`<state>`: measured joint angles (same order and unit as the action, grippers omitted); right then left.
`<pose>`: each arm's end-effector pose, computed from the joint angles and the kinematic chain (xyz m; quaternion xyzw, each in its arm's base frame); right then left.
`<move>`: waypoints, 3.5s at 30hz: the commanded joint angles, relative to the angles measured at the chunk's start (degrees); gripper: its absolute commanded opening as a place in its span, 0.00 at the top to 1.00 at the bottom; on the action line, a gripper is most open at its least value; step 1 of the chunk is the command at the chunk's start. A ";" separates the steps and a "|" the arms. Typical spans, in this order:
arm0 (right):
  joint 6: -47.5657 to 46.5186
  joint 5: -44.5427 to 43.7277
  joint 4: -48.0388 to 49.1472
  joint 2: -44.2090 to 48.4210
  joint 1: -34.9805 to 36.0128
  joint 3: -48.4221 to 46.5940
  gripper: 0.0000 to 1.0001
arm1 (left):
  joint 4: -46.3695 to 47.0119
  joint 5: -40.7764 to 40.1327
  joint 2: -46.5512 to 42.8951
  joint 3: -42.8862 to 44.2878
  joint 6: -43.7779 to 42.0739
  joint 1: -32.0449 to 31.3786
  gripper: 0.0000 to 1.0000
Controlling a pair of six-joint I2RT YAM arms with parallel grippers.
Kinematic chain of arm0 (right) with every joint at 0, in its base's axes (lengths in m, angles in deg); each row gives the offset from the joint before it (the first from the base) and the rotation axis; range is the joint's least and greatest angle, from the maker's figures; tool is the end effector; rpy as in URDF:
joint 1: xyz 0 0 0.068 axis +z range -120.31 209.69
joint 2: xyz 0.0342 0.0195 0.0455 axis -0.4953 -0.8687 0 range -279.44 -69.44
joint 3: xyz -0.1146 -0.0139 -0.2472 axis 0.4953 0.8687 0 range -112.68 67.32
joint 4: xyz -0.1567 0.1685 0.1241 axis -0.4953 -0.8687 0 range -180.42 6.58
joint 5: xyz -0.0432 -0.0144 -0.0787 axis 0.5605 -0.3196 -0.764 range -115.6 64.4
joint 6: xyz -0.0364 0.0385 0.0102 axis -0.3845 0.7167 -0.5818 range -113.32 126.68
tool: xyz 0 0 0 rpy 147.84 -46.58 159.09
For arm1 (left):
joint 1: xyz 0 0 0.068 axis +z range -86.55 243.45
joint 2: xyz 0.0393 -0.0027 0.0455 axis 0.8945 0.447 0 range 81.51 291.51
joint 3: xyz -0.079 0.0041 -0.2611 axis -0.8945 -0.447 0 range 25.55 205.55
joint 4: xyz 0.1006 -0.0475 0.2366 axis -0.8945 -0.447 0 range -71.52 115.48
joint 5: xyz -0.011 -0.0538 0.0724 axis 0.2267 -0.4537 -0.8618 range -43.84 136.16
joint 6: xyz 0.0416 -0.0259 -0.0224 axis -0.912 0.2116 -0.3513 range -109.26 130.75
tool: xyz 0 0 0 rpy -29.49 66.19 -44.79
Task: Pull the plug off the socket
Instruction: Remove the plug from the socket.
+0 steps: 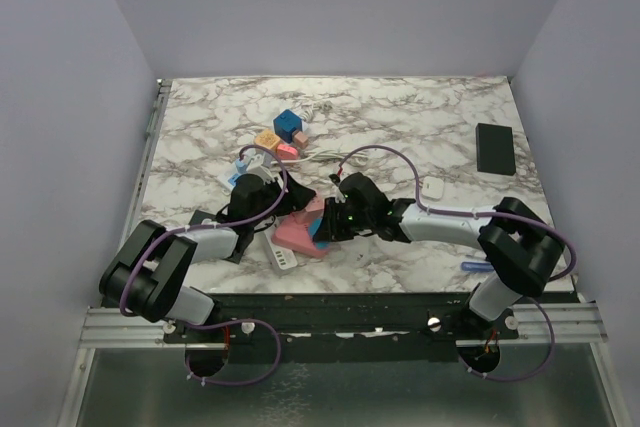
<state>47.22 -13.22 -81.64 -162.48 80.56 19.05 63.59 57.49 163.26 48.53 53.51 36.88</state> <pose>0.2023 0.2606 0.1730 -0.1249 0.9041 0.3529 0.2061 0.2314 -0.1236 0.1579 -0.0597 0.8181 -0.3888 0.4194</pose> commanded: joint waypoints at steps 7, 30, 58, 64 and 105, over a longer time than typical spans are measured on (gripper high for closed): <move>-2.32 -3.27 -0.22 -1.72 -0.42 1.24 1.00 | -1.90 0.37 -0.21 -2.05 -2.32 -0.31 0.71; -8.08 -24.49 -10.50 1.62 8.06 -4.23 1.00 | -1.91 -0.61 2.26 -1.93 -0.23 -0.28 0.74; -5.09 -8.66 -5.68 1.82 3.48 -4.50 1.00 | -1.90 0.66 0.32 -2.84 -3.16 -0.24 0.74; -4.99 -4.90 -4.50 1.34 0.49 -3.39 1.00 | -1.90 0.87 -0.39 -3.08 -3.52 -0.24 0.74; -11.99 -21.90 -10.27 2.33 8.53 -6.94 1.00 | -3.12 0.36 0.99 -2.16 -2.68 -0.23 0.75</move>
<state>36.92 -26.90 -90.23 -160.66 86.99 15.05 67.59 57.16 162.52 47.59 51.58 36.81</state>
